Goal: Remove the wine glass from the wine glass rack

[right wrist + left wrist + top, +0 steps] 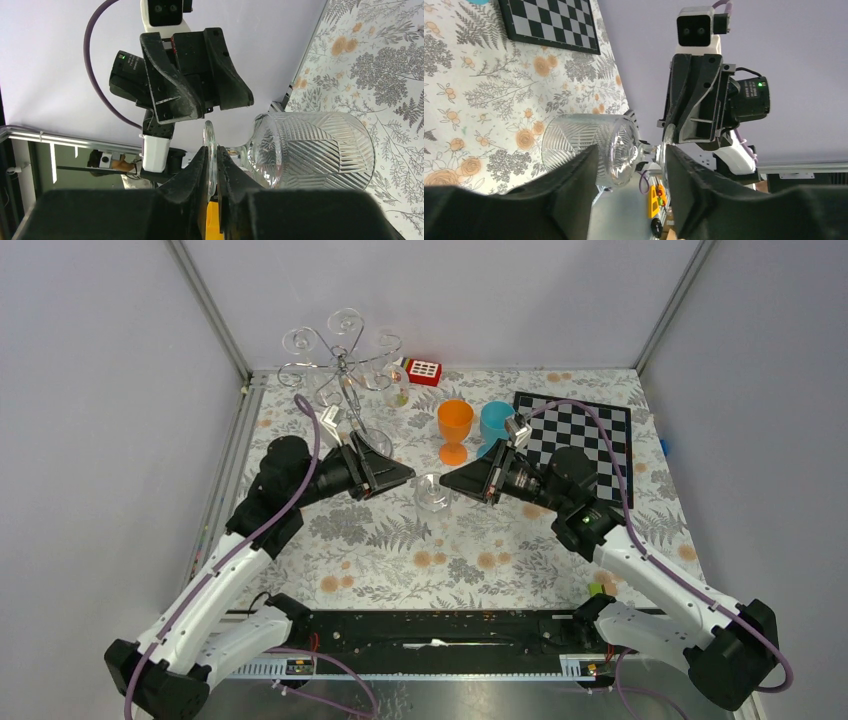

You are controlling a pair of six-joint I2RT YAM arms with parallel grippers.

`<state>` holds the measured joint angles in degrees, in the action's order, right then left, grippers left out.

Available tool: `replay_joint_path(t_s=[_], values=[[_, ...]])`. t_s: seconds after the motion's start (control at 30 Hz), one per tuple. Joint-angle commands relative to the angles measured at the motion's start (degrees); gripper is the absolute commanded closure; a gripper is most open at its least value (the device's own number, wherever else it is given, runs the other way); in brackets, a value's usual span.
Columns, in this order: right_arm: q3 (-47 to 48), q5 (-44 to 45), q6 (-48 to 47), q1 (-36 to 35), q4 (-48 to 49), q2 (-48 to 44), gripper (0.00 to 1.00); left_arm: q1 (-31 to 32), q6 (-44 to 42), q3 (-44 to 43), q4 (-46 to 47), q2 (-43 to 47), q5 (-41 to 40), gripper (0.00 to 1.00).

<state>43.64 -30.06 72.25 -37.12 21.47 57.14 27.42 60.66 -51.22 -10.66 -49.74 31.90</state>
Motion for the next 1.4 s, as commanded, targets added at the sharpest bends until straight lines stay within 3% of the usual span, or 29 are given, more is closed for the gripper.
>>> replay_joint_path(t_s=[0.0,0.1,0.2,0.3,0.5,0.83,1.2,1.33,1.37], values=[[0.7,0.7,-0.1,-0.6,4.0,-0.8,1.0,0.9,2.1,-1.3,3.2,-1.0,0.3,0.53],[0.7,1.3,-0.1,-0.6,4.2,0.3,1.0,1.3,2.3,-1.8,3.2,-0.9,0.3,0.55],[0.5,1.4,0.6,-0.6,5.8,1.9,1.0,1.6,1.8,-2.0,3.2,-1.0,0.7,0.47],[1.0,1.4,1.1,-0.7,6.8,3.3,1.0,2.0,1.3,-2.0,3.2,-1.4,1.3,0.46],[2.3,0.3,1.2,-0.6,8.7,5.9,1.0,2.7,1.4,-1.6,3.2,-2.4,2.2,0.52],[1.6,-1.1,0.3,-0.7,14.5,9.4,1.0,2.8,8.9,-1.2,8.1,-2.8,7.3,0.56],[2.0,-2.7,-1.1,-0.7,14.9,10.2,1.0,2.8,8.5,0.0,9.7,-3.6,8.4,0.77],[2.2,-3.5,-1.7,-0.8,14.8,10.0,1.0,2.8,8.0,-0.3,10.4,-4.2,8.9,0.99],[2.3,-3.5,-1.9,-0.8,14.4,9.8,1.0,2.8,8.0,-0.3,10.4,-4.3,9.1,1.0]])
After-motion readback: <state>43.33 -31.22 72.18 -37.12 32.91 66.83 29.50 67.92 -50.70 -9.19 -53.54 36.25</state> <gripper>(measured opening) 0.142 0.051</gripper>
